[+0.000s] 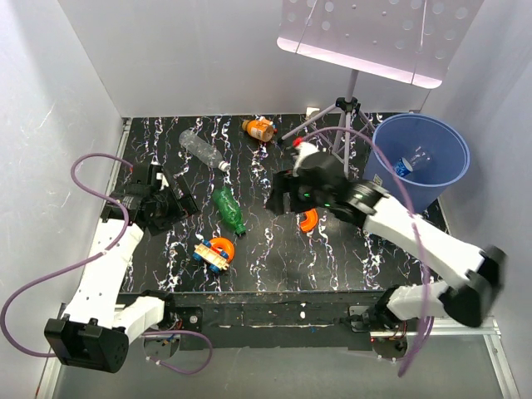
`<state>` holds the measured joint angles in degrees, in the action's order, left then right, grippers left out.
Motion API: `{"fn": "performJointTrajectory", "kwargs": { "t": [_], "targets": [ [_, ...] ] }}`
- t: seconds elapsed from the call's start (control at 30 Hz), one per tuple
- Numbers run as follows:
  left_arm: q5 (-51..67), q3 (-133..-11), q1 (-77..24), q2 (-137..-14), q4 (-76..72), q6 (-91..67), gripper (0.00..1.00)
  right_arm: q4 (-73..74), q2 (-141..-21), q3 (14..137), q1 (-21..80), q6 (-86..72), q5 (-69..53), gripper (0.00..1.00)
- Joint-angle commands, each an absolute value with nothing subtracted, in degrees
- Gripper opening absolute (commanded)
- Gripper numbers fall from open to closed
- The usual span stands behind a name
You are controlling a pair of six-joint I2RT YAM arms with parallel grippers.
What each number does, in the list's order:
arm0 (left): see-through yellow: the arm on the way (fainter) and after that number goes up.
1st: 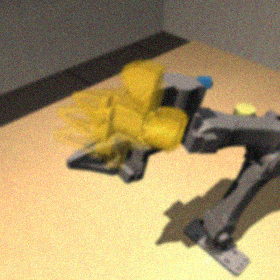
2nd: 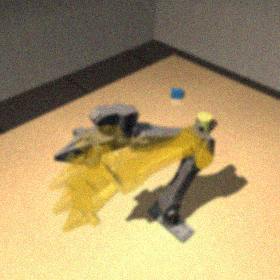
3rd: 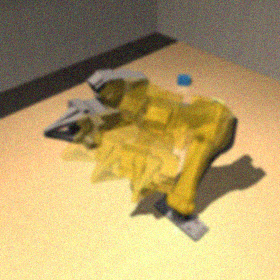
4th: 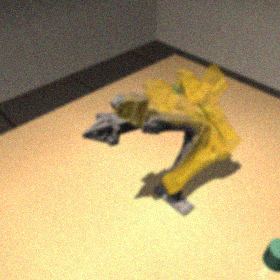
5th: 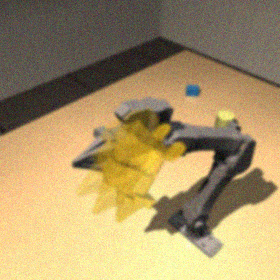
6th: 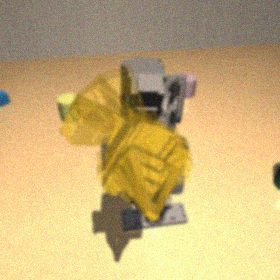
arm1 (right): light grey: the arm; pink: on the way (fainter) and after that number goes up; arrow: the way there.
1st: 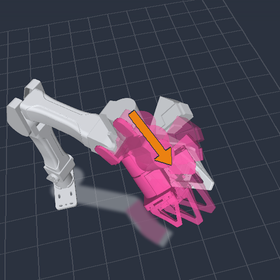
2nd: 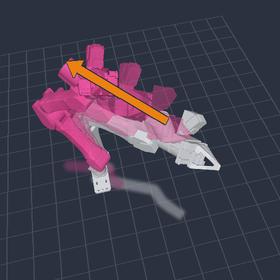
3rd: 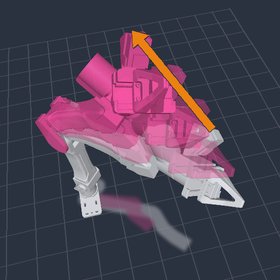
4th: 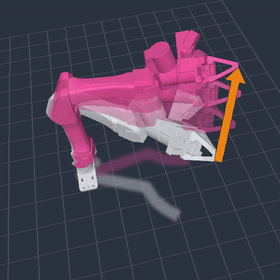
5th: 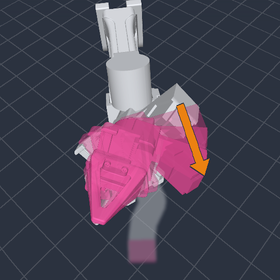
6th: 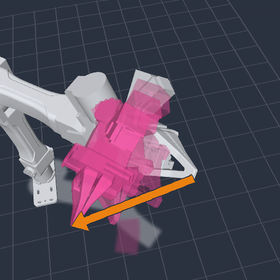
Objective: Put the plastic bottles in the bin
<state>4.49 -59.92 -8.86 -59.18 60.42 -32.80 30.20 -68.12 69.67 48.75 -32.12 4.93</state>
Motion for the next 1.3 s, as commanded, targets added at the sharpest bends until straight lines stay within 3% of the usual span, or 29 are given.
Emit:
{"fn": "performJointTrajectory", "kwargs": {
  "t": [0.0, 0.5, 0.87, 0.97, 1.1, 1.27],
  "targets": [
    [-3.42, -66.00, -8.79, -56.87, 63.80, -35.86, 0.99, 27.60, -81.26, 77.06, 51.24, -27.52, -1.56, 0.84],
    [2.54, -67.24, -8.70, -55.29, 64.34, -34.81, 0.99, 33.83, -118.80, 105.62, 51.33, -24.17, -7.81, 0.84],
    [6.67, -65.83, -8.70, -53.44, 62.23, -31.73, 0.78, 36.38, -131.48, 114.17, 51.33, -25.66, -9.49, 0.81],
    [7.38, -66.09, -8.70, -53.00, 61.70, -31.20, 0.73, 37.00, -131.84, 114.08, 51.33, -25.66, -8.88, 0.70],
    [6.94, -66.18, -8.70, -52.82, 62.05, -30.32, 0.72, 35.43, -128.33, 111.01, 51.42, -25.84, -7.38, 0.40],
    [7.64, -65.31, -8.70, -52.56, 61.61, -30.15, 0.72, 34.02, -121.22, 106.97, 51.42, -26.10, -5.10, 0.20]
  ]
}}
